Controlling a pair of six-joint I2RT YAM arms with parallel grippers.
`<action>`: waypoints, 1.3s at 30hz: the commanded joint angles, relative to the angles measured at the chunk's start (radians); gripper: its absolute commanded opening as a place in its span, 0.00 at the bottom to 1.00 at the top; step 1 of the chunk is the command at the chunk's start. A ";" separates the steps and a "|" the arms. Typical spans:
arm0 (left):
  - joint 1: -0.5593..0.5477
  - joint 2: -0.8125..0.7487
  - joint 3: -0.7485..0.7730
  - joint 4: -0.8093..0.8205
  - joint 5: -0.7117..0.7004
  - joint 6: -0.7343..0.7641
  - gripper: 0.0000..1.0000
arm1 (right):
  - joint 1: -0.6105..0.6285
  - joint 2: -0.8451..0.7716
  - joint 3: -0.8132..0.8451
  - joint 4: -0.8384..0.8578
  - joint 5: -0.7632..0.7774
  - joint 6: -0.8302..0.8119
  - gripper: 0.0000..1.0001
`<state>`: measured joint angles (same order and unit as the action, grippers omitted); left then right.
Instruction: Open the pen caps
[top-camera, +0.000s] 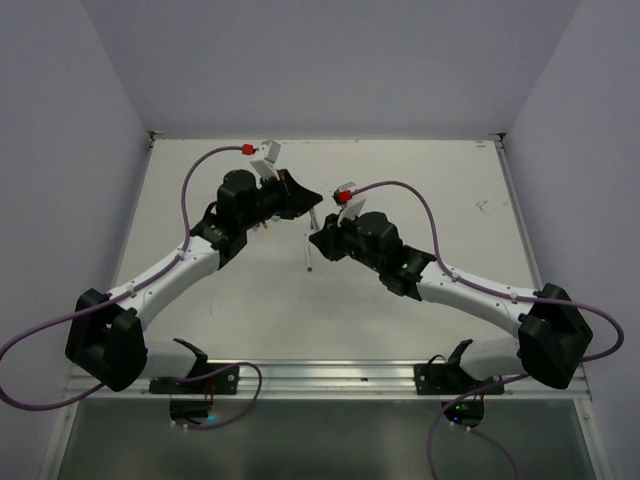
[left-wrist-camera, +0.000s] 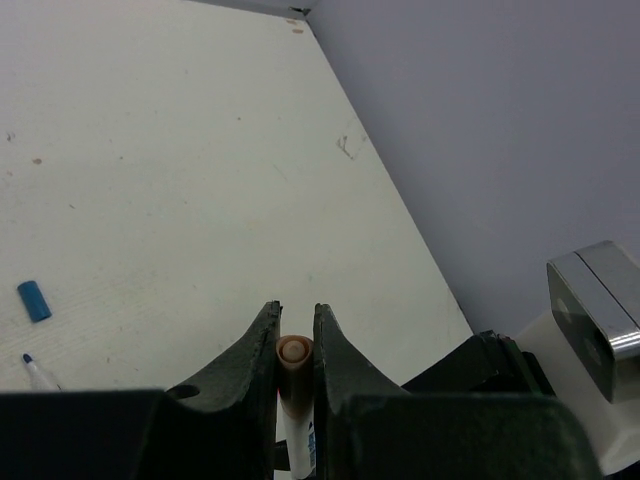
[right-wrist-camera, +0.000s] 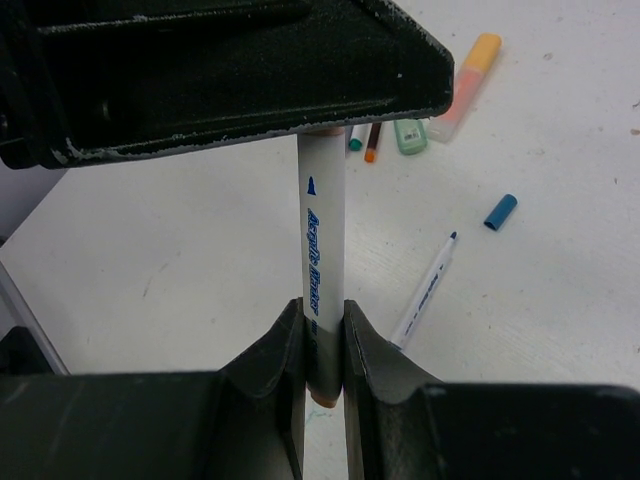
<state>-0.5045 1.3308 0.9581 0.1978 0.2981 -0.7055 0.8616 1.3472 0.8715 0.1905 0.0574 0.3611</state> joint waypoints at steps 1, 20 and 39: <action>0.011 -0.013 0.074 0.089 -0.089 -0.023 0.00 | -0.003 -0.042 -0.090 -0.031 -0.014 -0.013 0.00; 0.011 -0.073 0.131 0.239 -0.376 -0.012 0.00 | 0.001 -0.097 -0.345 0.058 -0.053 0.019 0.00; 0.125 -0.110 0.182 0.230 -0.459 -0.003 0.00 | 0.007 -0.048 -0.353 0.070 -0.157 -0.030 0.00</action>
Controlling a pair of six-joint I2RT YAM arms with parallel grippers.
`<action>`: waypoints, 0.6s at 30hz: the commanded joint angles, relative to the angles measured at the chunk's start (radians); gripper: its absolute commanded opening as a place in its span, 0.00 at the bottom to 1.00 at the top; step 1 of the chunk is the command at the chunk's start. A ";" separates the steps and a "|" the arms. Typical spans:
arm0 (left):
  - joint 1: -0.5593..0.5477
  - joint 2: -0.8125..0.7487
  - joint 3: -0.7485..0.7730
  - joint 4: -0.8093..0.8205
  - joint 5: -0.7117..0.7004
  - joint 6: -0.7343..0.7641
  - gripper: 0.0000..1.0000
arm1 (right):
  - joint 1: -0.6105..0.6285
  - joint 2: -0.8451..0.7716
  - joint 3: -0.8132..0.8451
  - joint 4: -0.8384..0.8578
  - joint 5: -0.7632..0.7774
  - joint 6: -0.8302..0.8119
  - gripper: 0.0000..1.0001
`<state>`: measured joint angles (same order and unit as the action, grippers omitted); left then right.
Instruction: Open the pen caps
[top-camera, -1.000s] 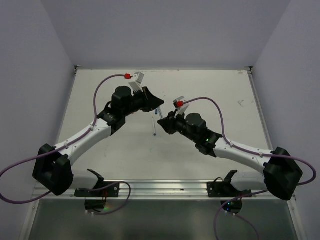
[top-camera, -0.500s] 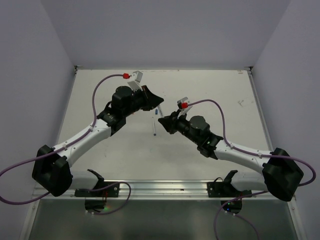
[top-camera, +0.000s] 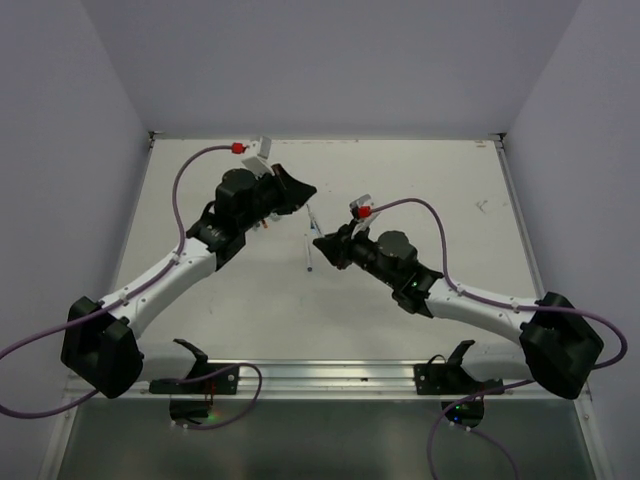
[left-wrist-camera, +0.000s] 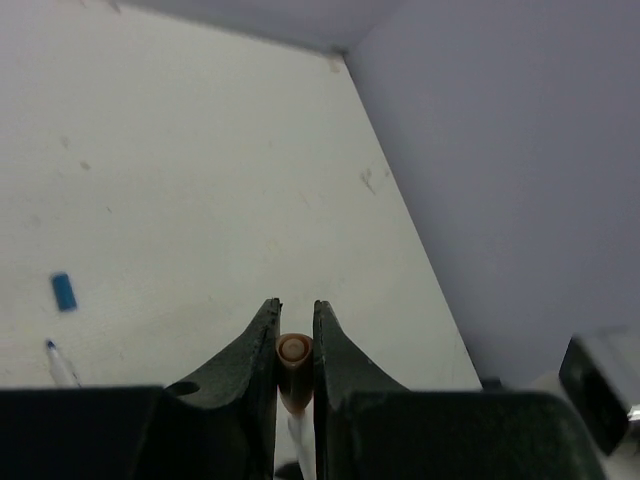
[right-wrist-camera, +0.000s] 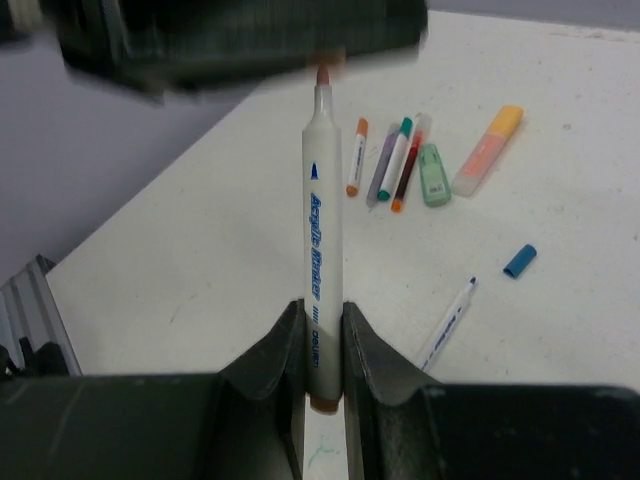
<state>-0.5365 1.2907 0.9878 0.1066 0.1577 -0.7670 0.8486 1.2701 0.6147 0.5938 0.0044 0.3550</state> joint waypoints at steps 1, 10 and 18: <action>0.165 -0.071 0.153 0.318 -0.316 0.058 0.00 | 0.020 0.026 -0.098 -0.333 -0.106 -0.024 0.00; 0.222 -0.048 0.173 0.311 -0.273 0.015 0.00 | 0.021 -0.003 -0.099 -0.354 -0.109 -0.031 0.00; 0.175 0.129 0.325 -0.008 -0.107 0.116 0.00 | 0.021 -0.106 -0.095 -0.426 0.049 0.070 0.00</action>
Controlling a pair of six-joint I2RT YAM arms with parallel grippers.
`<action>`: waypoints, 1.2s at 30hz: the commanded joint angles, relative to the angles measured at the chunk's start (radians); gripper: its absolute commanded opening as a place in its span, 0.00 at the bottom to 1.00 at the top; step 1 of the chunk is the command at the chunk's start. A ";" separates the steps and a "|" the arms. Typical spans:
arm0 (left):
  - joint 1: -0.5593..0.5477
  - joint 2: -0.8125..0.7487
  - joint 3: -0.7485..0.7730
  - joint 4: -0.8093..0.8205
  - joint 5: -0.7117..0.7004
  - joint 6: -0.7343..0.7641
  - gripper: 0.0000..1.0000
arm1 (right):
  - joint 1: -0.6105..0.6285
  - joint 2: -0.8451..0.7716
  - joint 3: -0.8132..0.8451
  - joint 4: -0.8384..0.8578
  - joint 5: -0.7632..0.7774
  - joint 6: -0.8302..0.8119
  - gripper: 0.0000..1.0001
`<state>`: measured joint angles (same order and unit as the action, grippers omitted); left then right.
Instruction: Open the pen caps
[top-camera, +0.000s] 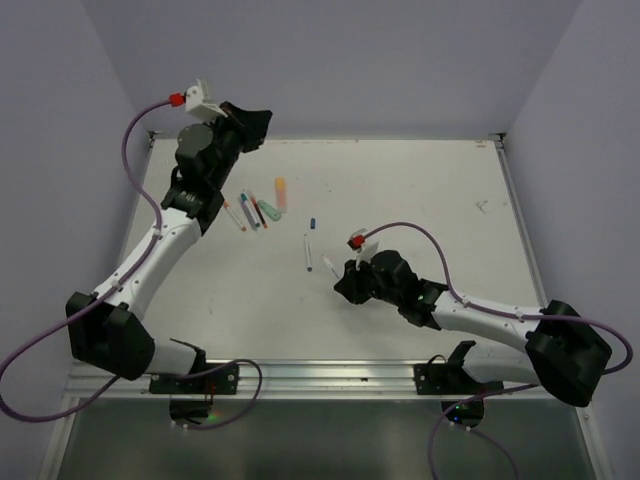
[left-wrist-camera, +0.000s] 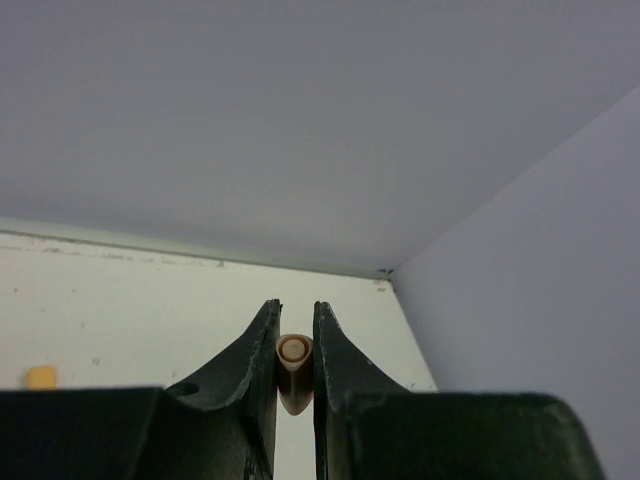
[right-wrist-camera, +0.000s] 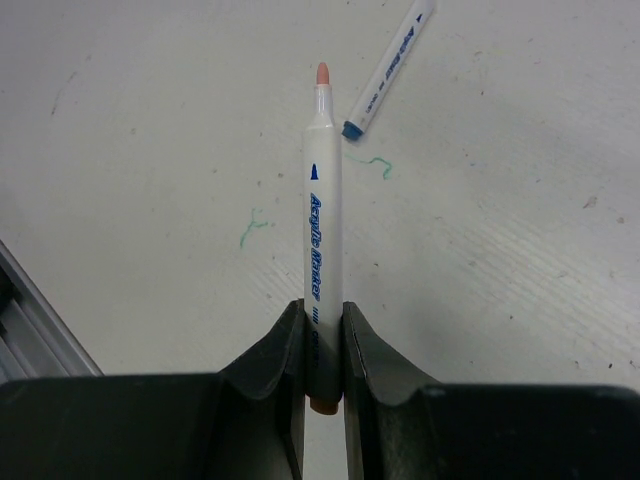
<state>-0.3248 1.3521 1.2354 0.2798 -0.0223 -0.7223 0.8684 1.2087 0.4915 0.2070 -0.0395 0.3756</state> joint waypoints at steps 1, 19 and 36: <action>-0.049 0.115 0.097 -0.270 0.073 0.087 0.00 | 0.000 -0.049 0.032 -0.052 0.121 0.061 0.00; -0.295 0.719 0.512 -0.901 -0.169 0.210 0.06 | -0.017 -0.095 0.076 -0.256 0.429 0.240 0.00; -0.327 0.866 0.532 -0.875 -0.237 0.153 0.15 | -0.019 -0.084 0.070 -0.253 0.415 0.244 0.00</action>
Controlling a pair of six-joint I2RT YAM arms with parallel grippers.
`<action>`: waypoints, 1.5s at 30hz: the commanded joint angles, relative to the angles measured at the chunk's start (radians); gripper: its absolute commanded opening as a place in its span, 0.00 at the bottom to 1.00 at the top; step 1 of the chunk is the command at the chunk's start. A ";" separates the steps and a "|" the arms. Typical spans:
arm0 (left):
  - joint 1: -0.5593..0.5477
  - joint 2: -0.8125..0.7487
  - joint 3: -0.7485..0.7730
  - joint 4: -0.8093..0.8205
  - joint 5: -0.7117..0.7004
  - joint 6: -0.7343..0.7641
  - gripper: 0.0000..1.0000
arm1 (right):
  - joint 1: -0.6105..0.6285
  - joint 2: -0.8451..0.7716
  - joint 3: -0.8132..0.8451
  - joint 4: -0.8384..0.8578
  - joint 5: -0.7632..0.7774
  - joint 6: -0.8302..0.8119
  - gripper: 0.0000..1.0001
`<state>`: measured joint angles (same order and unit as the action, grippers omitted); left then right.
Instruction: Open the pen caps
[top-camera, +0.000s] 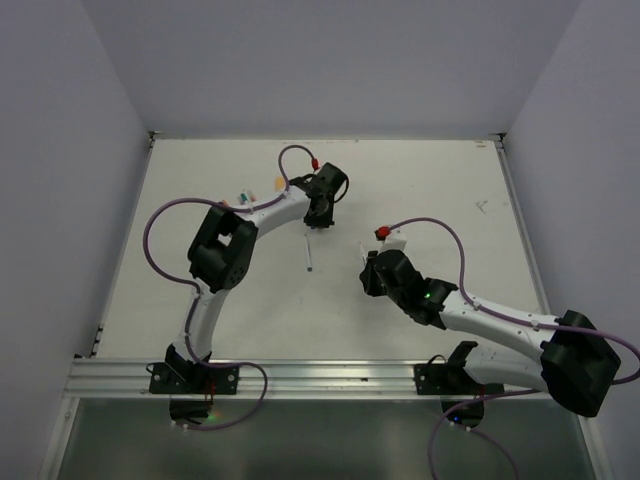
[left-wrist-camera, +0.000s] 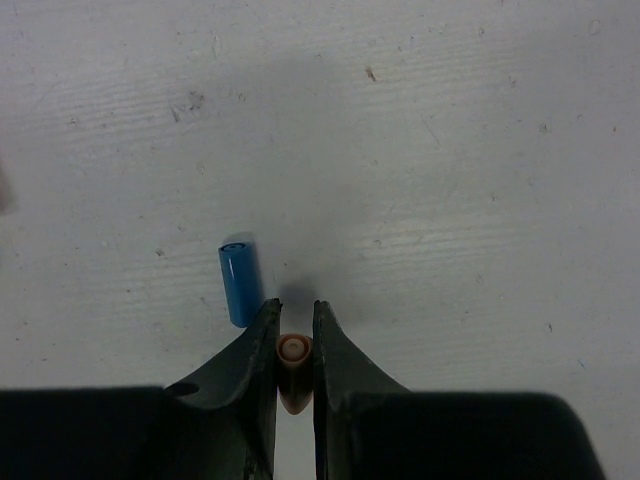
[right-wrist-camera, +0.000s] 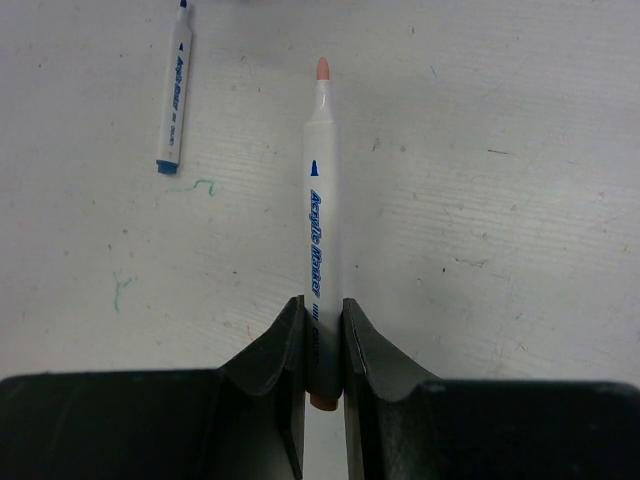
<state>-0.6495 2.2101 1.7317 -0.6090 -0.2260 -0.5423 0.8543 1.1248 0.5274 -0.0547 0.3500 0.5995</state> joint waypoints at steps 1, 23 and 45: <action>-0.001 0.010 0.035 0.014 -0.033 -0.034 0.15 | -0.004 -0.002 0.033 0.009 0.029 0.022 0.00; 0.001 0.005 0.022 0.025 -0.026 -0.079 0.28 | -0.005 -0.010 0.028 0.015 0.009 0.000 0.00; 0.192 -0.662 -0.392 0.176 -0.024 -0.093 0.80 | 0.006 0.432 0.316 0.050 -0.069 0.092 0.00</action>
<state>-0.5064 1.5932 1.4204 -0.4618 -0.2398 -0.6346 0.8528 1.5185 0.7681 -0.0360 0.2890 0.6540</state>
